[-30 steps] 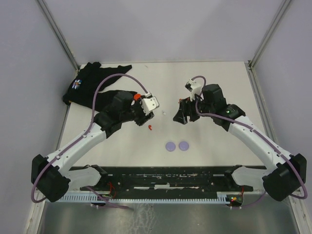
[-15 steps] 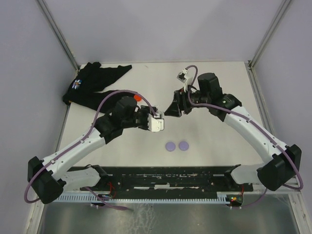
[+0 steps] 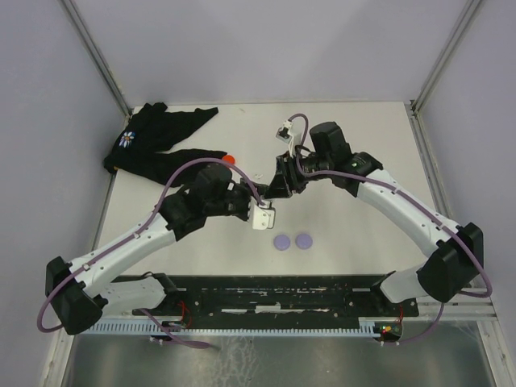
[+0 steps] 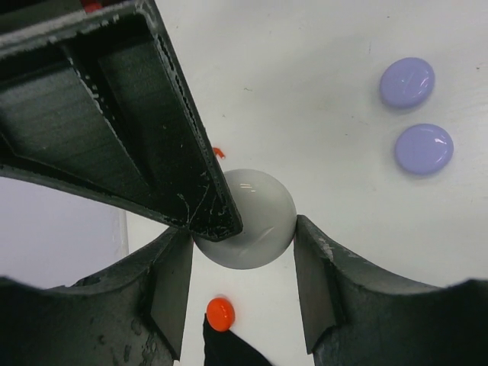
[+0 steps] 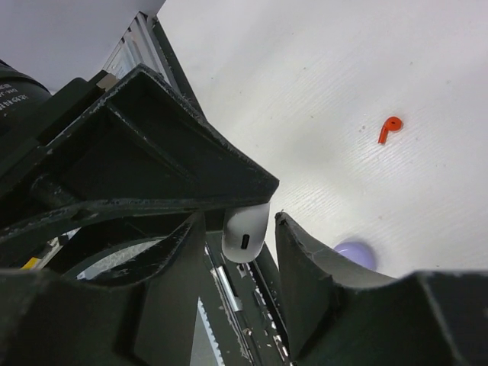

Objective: Insert the wireless bluetooth earbuds into the charging case
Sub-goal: Pick up the charging case at the center of the board.

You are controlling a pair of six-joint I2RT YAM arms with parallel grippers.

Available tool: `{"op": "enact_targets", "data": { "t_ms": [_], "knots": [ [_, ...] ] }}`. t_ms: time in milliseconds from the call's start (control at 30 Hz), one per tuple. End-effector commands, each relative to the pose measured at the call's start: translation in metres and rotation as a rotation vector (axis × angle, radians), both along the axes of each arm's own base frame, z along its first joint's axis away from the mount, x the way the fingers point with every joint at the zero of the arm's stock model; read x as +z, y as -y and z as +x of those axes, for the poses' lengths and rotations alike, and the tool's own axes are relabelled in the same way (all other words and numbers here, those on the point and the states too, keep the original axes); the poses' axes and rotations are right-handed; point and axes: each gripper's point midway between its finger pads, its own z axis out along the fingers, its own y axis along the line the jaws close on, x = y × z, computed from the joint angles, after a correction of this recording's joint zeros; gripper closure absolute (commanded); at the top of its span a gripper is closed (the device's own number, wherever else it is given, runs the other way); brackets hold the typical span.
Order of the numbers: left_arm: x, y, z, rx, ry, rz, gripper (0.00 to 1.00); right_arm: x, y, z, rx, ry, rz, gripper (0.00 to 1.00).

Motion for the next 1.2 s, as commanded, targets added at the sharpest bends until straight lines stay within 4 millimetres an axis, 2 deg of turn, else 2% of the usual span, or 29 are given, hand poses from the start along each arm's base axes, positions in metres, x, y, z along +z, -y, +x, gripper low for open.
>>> {"op": "enact_targets", "data": {
  "t_ms": [0, 133, 233, 333, 433, 633, 800, 1167],
  "knots": [
    [0.032, 0.013, -0.007, -0.076, 0.078, -0.060, 0.57, 0.016, -0.008, -0.005, 0.064, 0.032, 0.045, 0.52],
    [0.036, 0.015, -0.011, -0.087, 0.090, -0.069, 0.57, 0.013, -0.009, -0.008, 0.075, 0.003, 0.042, 0.58],
    [0.036, 0.014, -0.012, -0.085, 0.093, -0.075, 0.55, 0.013, -0.008, -0.012, 0.084, -0.009, 0.041, 0.69],
    [0.032, 0.013, -0.011, -0.067, 0.081, -0.080, 0.46, 0.015, -0.005, -0.013, 0.078, 0.002, 0.040, 0.81],
    [0.032, 0.010, -0.009, -0.027, 0.061, -0.111, 0.37, 0.020, -0.003, -0.009, 0.051, 0.042, 0.047, 0.86],
    [0.032, 0.004, -0.006, 0.095, -0.021, -0.214, 0.22, 0.036, 0.011, 0.005, -0.057, 0.151, 0.114, 0.92],
    [0.035, 0.000, -0.002, 0.214, -0.131, -0.329, 0.21, 0.054, 0.021, 0.015, -0.140, 0.264, 0.195, 0.93],
    [0.076, 0.001, 0.009, 0.429, -0.448, -0.678, 0.20, 0.090, 0.037, 0.022, -0.277, 0.537, 0.422, 0.95]
  ]
}}
